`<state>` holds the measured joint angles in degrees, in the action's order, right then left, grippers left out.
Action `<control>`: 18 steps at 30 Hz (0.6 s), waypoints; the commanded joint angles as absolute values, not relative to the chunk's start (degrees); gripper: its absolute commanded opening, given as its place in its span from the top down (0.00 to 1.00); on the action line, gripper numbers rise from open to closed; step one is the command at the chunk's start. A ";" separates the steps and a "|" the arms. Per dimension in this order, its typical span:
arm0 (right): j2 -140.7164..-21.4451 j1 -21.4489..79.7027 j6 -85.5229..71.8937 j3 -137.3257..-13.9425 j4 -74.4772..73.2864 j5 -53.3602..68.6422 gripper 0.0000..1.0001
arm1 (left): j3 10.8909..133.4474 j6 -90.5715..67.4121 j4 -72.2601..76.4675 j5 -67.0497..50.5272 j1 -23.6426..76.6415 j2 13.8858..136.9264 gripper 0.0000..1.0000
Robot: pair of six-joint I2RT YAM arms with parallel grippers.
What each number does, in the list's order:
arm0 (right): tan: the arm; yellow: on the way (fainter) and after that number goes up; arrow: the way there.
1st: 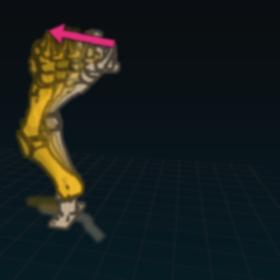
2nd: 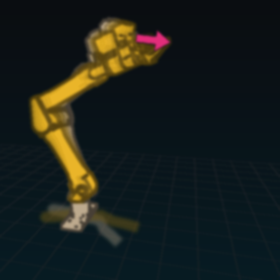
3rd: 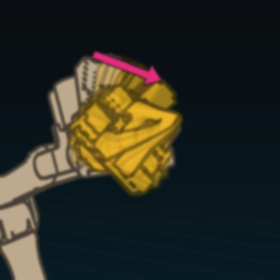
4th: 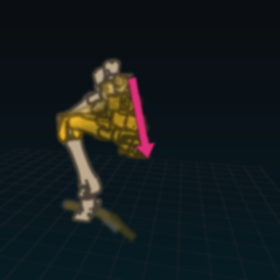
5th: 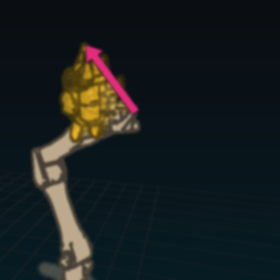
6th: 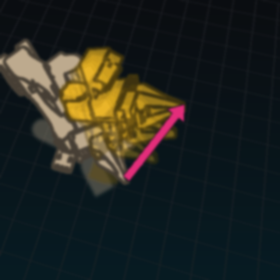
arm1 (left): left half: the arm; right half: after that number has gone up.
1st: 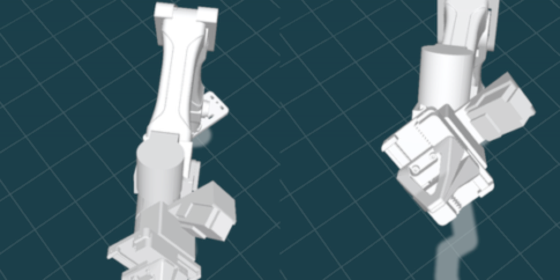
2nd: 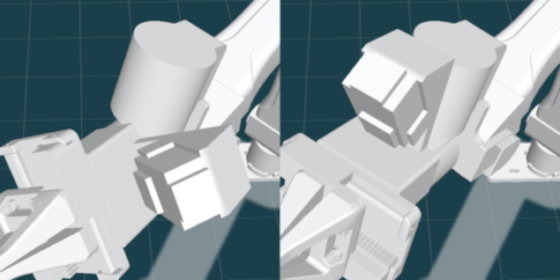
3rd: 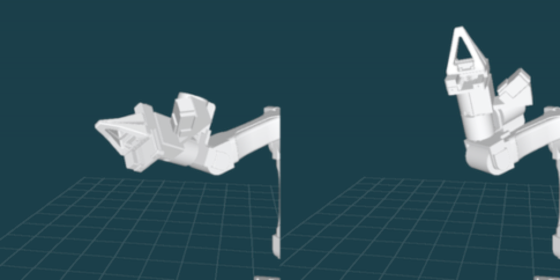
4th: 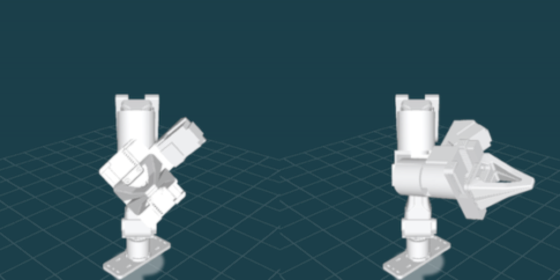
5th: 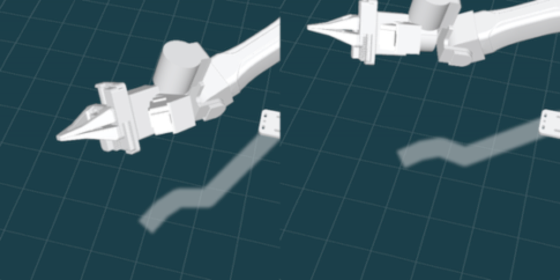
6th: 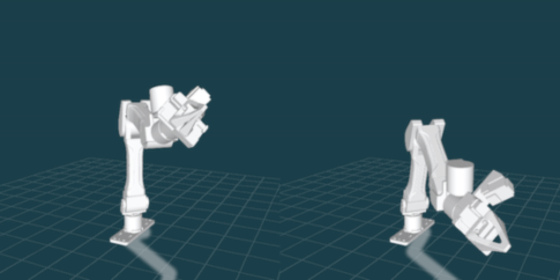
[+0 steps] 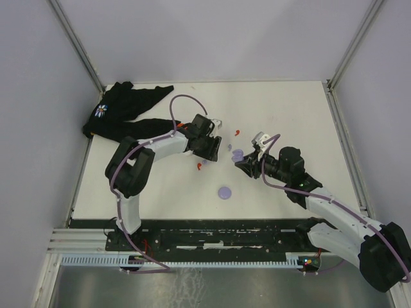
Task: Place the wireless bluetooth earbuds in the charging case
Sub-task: Pick up the earbud from the center of the board.
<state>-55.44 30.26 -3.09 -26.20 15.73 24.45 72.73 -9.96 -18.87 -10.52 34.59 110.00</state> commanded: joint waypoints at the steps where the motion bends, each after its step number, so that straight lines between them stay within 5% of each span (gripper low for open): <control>1: -54.58 30.02 -2.28 -25.94 17.16 23.82 0.91 | 76.80 -5.44 -21.57 -9.52 35.38 112.99 0.40; 18: -51.81 29.80 -1.49 -26.39 13.91 22.70 0.91 | 71.10 -2.92 -28.62 -11.39 39.35 106.87 0.43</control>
<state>-52.95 30.09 -2.17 -26.00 13.32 23.42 73.12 -5.37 -24.18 -10.68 38.89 110.76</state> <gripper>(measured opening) 0.322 0.578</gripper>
